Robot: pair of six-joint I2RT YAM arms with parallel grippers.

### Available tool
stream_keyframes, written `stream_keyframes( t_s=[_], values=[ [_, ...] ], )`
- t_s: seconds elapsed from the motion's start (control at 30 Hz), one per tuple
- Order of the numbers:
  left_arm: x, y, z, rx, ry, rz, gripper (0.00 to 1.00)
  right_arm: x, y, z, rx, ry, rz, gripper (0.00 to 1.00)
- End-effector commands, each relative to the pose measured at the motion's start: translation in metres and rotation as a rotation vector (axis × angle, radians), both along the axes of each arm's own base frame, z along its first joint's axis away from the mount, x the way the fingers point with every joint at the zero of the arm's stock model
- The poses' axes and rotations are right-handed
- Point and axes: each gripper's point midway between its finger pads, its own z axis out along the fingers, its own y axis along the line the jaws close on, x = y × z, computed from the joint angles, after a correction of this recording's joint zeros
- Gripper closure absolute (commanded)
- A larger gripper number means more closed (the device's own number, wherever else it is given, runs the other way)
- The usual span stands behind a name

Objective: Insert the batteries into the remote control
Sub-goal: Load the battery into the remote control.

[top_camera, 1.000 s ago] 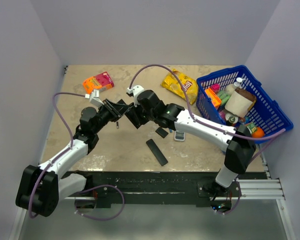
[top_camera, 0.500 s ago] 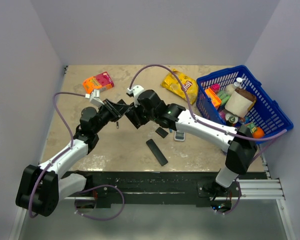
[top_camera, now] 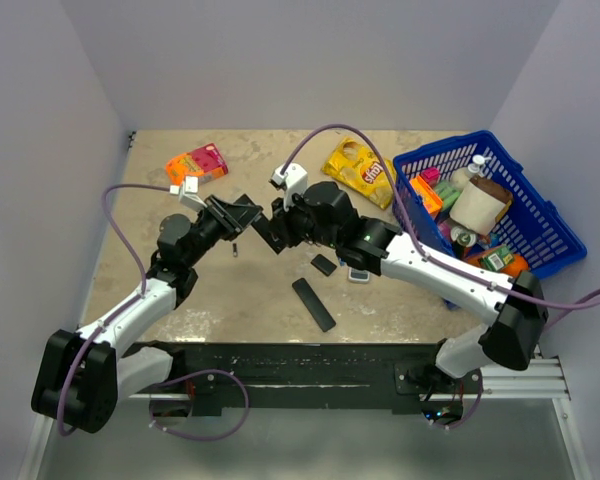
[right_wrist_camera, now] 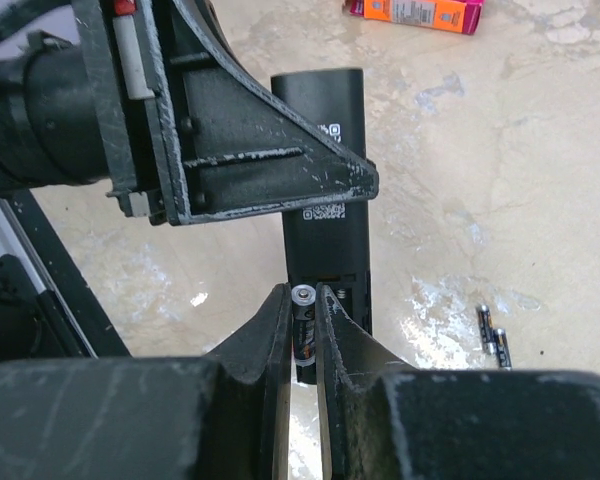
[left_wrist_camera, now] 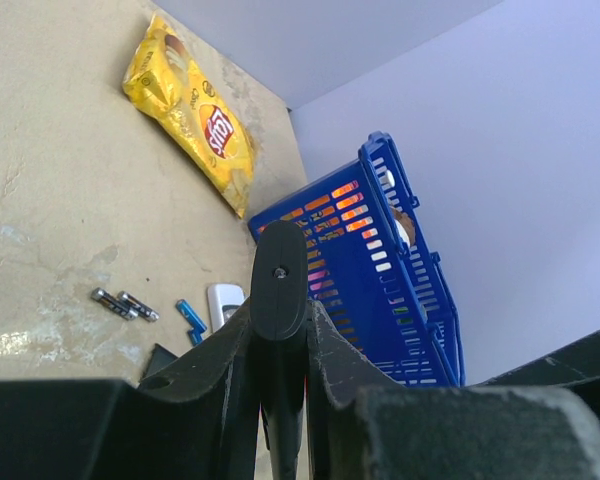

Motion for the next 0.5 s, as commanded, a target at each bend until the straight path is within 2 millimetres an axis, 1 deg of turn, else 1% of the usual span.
stream_keyframes(
  t_s=[0.0, 0.23, 0.4, 0.43, 0.47],
  values=[
    [-0.004, -0.003, 0.038, -0.078, -0.103, -0.023, 1.0, 0.0, 0.006, 0.014, 0.075, -0.057, 0.027, 1.0],
    [-0.009, -0.005, 0.049, -0.104, -0.128, -0.042, 1.0, 0.003, -0.004, 0.004, 0.063, -0.078, -0.012, 1.0],
    [-0.009, -0.005, 0.049, -0.107, -0.129, -0.045, 1.0, 0.002, -0.009, 0.006, 0.071, -0.088, -0.024, 1.0],
    [-0.009, -0.005, 0.05, -0.109, -0.131, -0.047, 1.0, 0.002, -0.01, 0.008, 0.079, -0.092, -0.026, 1.0],
    [-0.009, -0.005, 0.051, -0.114, -0.131, -0.047, 1.0, 0.003, -0.009, 0.016, 0.108, -0.109, -0.029, 1.0]
  ],
)
